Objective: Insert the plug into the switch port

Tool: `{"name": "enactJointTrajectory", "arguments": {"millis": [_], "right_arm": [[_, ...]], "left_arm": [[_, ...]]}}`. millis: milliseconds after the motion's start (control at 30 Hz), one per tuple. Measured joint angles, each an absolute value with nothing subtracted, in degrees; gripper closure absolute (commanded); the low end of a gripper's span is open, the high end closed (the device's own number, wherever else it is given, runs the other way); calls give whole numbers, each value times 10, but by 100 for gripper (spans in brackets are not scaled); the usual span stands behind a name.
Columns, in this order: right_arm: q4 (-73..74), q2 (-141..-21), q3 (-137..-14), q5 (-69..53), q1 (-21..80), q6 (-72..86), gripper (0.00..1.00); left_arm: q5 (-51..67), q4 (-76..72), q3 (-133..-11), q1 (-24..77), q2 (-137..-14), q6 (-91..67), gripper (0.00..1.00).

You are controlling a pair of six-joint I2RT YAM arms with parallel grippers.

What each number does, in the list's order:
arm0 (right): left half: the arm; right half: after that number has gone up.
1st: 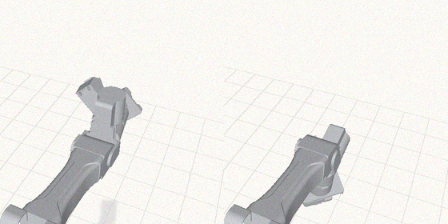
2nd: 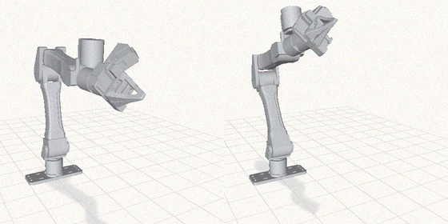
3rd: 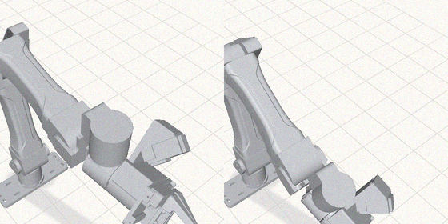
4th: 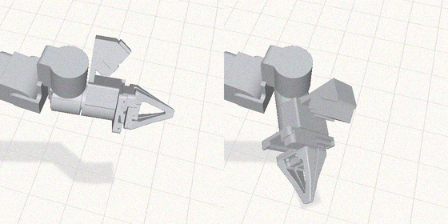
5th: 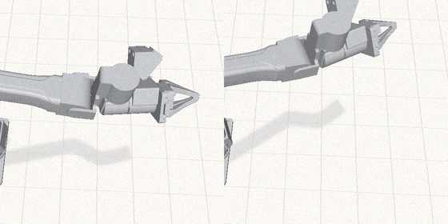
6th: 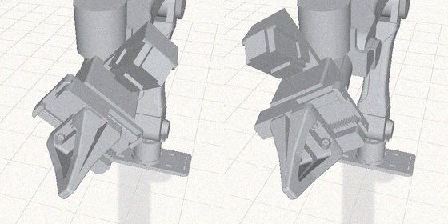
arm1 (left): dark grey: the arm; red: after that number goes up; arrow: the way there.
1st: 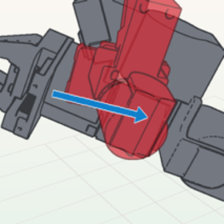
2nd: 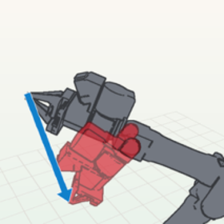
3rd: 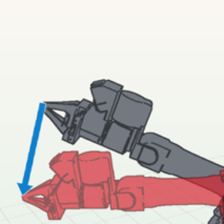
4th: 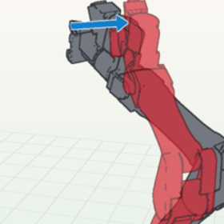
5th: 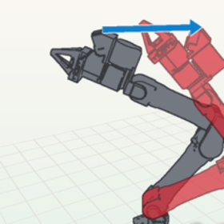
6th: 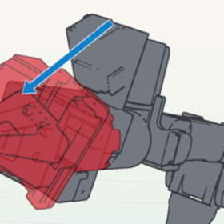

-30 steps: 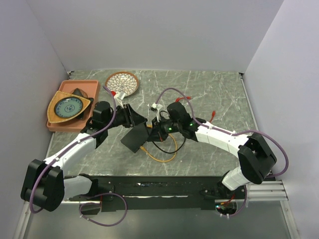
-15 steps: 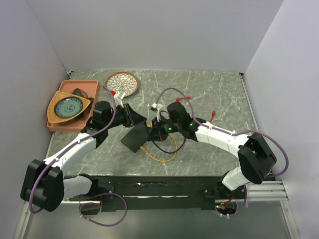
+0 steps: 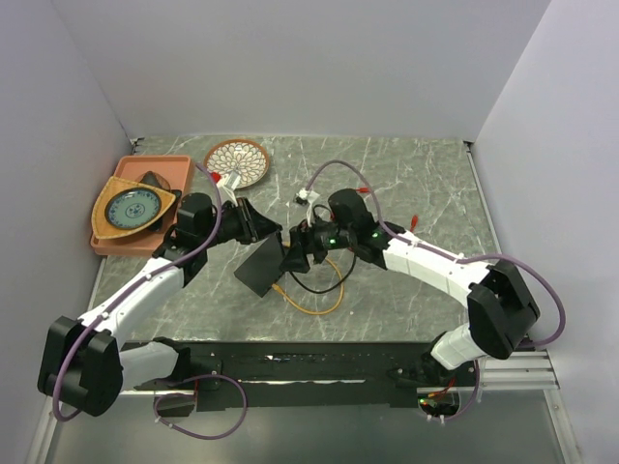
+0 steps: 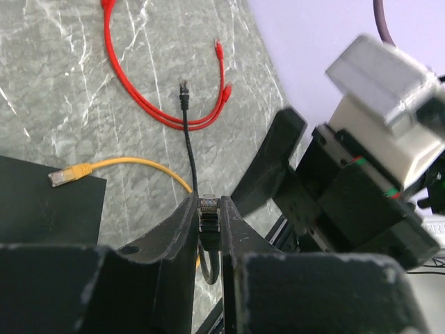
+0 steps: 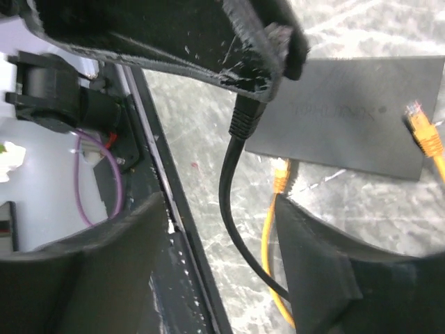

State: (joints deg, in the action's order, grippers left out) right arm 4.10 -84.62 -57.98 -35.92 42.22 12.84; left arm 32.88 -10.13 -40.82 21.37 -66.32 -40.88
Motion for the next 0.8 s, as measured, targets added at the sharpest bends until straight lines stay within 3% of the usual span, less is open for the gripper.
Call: {"name": "enactJointTrajectory", "arguments": {"millis": [67, 433, 500, 600, 700, 800], "right_arm": [[36, -841, -580, -373, 411, 135, 1], [-170, -820, -530, -547, 310, 284, 1], [-228, -827, -526, -575, 310, 324, 2], [-317, -847, -520, -604, 310, 389, 8], [-387, -868, -515, -615, 310, 445, 23], [-432, -884, -515, -618, 310, 485, 30]], "left_arm": [[329, -100, -411, 214, -660, -406, 99], [367, -124, -411, 214, -634, -399, 94], [378, -139, -410, 214, -624, -400, 99], [394, -166, -406, 214, -611, -404, 99], [406, -192, -401, 214, -606, -415, 99], [412, -206, -397, 214, -605, -424, 99]]}}
